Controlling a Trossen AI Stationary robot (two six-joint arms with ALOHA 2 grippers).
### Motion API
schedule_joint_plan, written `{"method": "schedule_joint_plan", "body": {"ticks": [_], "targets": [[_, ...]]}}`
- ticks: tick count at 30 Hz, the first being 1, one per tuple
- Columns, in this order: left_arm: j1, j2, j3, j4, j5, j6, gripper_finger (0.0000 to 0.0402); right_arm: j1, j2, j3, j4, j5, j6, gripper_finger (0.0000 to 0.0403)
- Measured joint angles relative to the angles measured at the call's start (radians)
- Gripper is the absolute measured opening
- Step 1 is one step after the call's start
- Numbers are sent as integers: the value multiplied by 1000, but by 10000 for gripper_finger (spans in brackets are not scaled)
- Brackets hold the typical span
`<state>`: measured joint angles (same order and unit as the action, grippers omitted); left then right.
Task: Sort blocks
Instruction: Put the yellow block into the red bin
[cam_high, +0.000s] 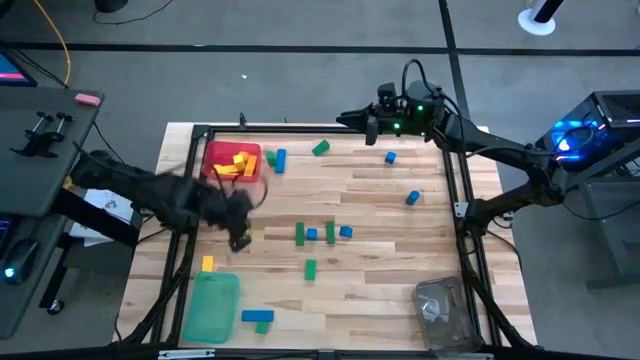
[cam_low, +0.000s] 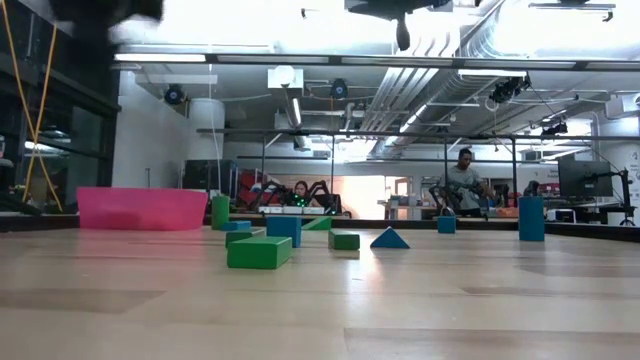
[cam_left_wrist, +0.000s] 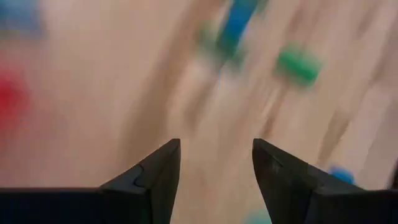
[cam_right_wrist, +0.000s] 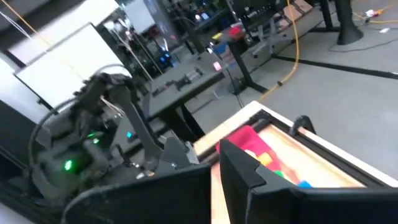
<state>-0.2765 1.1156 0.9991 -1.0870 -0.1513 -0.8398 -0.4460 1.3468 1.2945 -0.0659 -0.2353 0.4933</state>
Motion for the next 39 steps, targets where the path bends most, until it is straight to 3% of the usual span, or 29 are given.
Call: {"method": "schedule_joint_plan", "body": {"ticks": [3,6,8,10,14,16,28,39], "targets": [[-71,17,-64,-70,164,-466,186,-2,0,0,-37,0,-29,0],[-92,36,-111,-72,351,-622,186,-1,0,0,-72,0,-60,0],[-115,46,-127,-68,384,-678,182,-1,0,0,-90,-1,-76,0],[-141,67,-145,-72,427,-693,158,-1,0,0,-108,-1,-85,0],[-195,113,-195,-93,484,-663,41,-1,0,0,-130,0,-94,0],[-201,127,-234,-78,493,-651,14,-1,0,0,-133,0,-95,0],[-121,134,-414,139,535,-648,0,2,0,0,-134,0,-84,0],[-152,143,-436,84,535,-669,0,2,0,0,-136,0,-83,0]]}}
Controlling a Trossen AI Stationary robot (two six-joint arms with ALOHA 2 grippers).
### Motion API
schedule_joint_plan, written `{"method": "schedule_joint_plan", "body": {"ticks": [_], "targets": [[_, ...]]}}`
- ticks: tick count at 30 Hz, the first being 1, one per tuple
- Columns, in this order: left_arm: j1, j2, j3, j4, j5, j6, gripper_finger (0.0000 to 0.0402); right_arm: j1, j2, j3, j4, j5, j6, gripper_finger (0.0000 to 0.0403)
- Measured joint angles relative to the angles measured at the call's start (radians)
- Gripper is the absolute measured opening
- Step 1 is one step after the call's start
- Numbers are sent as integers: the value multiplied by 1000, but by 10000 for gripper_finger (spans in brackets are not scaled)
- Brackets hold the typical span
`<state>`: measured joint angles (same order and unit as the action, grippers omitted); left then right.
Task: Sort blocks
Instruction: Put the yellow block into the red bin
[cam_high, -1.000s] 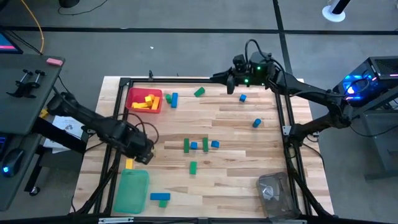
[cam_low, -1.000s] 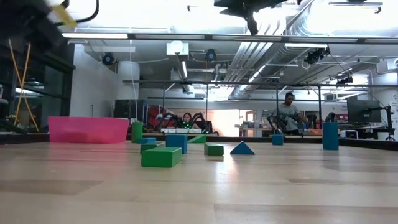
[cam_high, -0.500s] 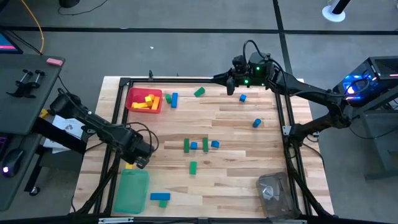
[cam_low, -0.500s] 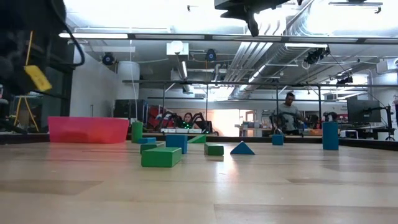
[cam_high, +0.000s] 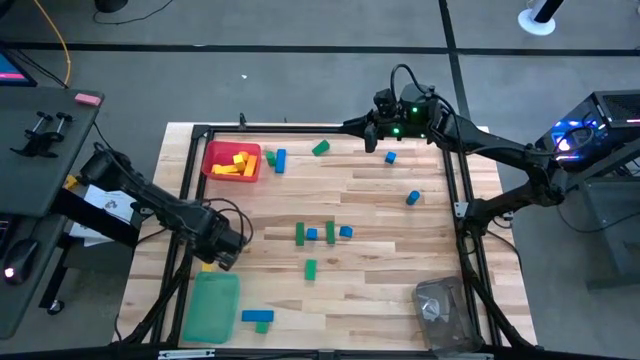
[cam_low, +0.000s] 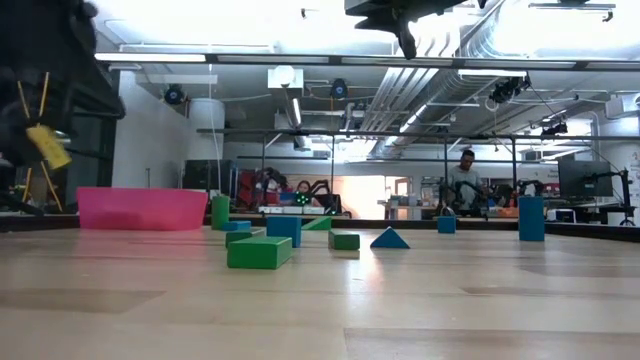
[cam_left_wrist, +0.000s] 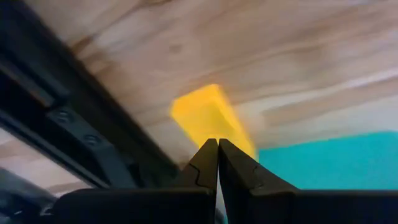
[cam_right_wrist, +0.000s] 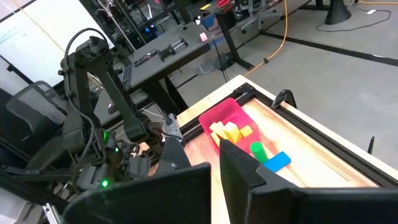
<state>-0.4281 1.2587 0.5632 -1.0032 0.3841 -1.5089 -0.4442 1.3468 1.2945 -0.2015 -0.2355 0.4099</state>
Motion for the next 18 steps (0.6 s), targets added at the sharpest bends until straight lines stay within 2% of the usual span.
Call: {"method": "schedule_joint_plan", "body": {"ticks": [12,15,18], "targets": [[-14,-1,-66,112,27,-42,0,0,0,0,0,0,0,0],[27,-2,-65,142,-9,-59,0,0,0,0,-1,0,0,0],[93,-3,-50,217,-122,-48,0,0,0,0,-1,0,7,0]]}}
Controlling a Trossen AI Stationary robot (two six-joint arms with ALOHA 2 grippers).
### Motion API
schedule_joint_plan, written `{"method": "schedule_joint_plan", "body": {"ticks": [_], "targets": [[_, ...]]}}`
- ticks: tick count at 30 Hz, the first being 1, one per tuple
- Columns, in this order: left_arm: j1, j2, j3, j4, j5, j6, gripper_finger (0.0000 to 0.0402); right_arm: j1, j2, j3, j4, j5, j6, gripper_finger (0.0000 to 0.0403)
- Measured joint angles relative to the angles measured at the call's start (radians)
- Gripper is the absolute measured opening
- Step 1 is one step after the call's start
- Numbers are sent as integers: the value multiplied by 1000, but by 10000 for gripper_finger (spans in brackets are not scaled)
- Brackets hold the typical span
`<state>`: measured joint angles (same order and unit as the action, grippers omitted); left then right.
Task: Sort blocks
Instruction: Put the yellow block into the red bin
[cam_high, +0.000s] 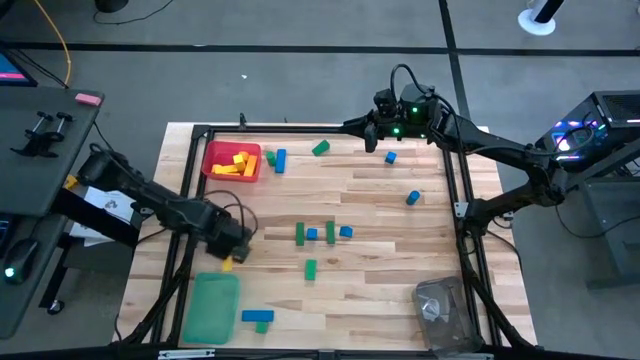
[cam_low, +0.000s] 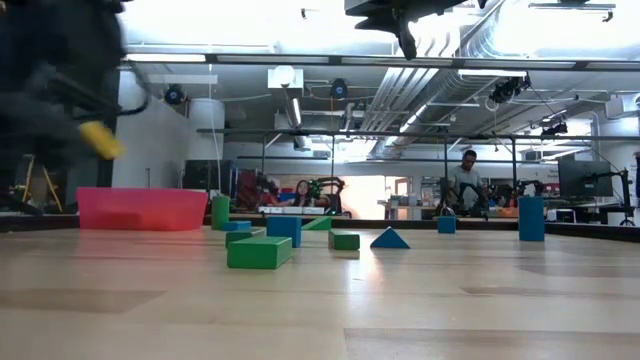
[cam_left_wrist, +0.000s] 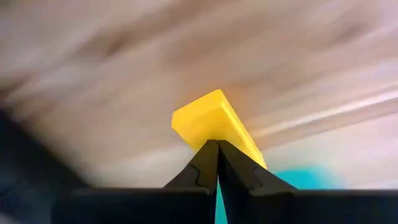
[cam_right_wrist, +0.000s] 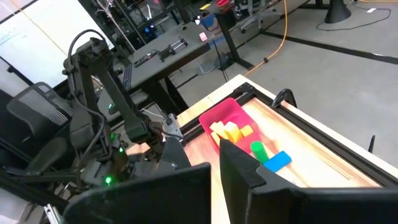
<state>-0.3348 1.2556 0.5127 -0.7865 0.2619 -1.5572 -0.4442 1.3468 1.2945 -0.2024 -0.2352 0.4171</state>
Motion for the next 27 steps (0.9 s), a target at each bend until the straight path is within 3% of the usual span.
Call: {"method": "schedule_joint_plan", "body": {"ticks": [6,12,17,23,27], "targets": [[171,3,13,191,-206,99,0,0,0,0,0,0,12,0],[358,5,14,278,-258,299,0,0,0,0,-1,0,28,0],[462,-17,99,222,-184,520,0,0,0,0,-10,0,28,0],[522,-38,260,79,-178,753,0,0,0,0,-49,-2,31,0],[502,-16,315,-93,-215,738,12,0,0,0,-70,-3,50,0]]}}
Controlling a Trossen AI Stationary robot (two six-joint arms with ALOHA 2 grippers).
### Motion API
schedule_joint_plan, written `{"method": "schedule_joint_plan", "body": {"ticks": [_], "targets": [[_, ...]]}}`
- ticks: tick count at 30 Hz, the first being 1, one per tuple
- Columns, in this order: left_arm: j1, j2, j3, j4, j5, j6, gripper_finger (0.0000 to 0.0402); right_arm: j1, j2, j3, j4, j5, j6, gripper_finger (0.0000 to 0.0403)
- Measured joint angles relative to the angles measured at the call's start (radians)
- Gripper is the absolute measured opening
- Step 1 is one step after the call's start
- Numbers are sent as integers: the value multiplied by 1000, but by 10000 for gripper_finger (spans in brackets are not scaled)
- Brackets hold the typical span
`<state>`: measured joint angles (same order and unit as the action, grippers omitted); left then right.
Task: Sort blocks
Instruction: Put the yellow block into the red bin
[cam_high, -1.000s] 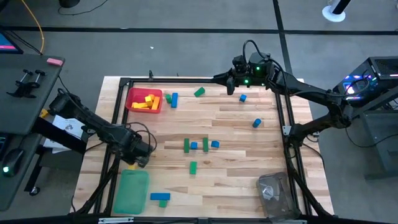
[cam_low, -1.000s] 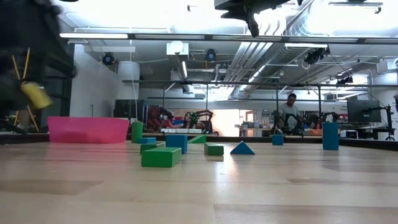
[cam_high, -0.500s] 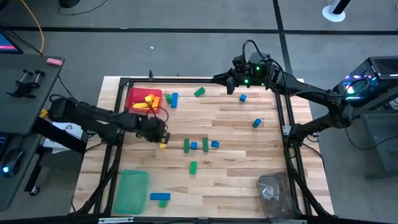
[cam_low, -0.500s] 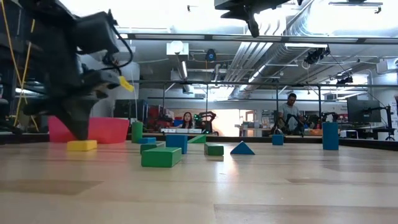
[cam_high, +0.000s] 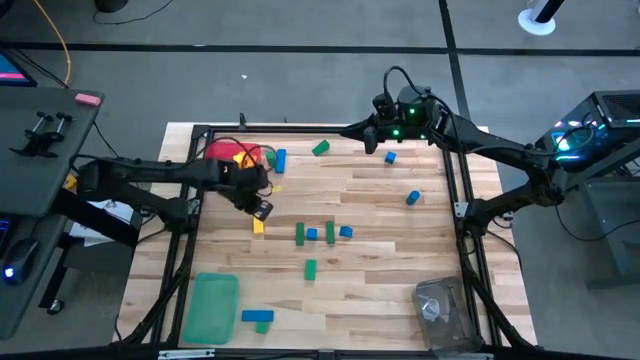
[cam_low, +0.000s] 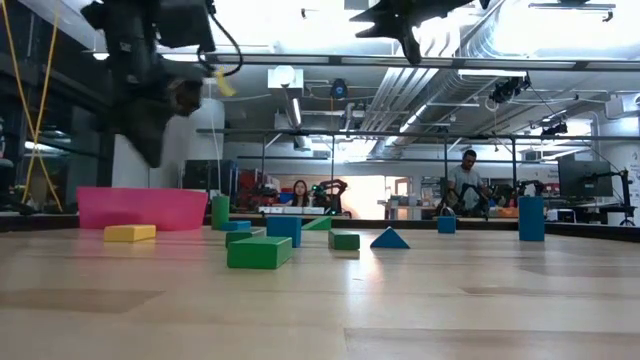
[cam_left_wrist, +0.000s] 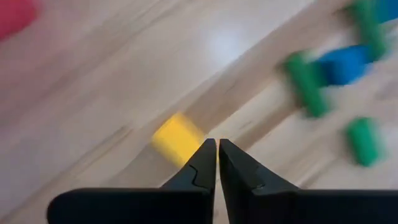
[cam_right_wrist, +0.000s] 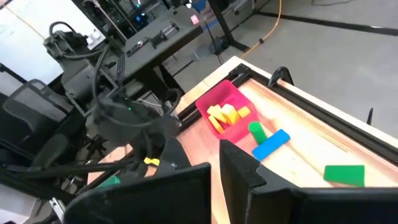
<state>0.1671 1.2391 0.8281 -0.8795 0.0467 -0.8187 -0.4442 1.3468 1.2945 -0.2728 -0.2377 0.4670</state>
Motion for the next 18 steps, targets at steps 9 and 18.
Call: {"method": "schedule_joint_plan", "body": {"ticks": [9,18], "targets": [[-176,9,1,-56,-255,-383,116,14,0,0,-18,-2,-24,0],[-293,86,3,-27,-297,-589,224,14,0,0,-61,-2,-41,0]]}}
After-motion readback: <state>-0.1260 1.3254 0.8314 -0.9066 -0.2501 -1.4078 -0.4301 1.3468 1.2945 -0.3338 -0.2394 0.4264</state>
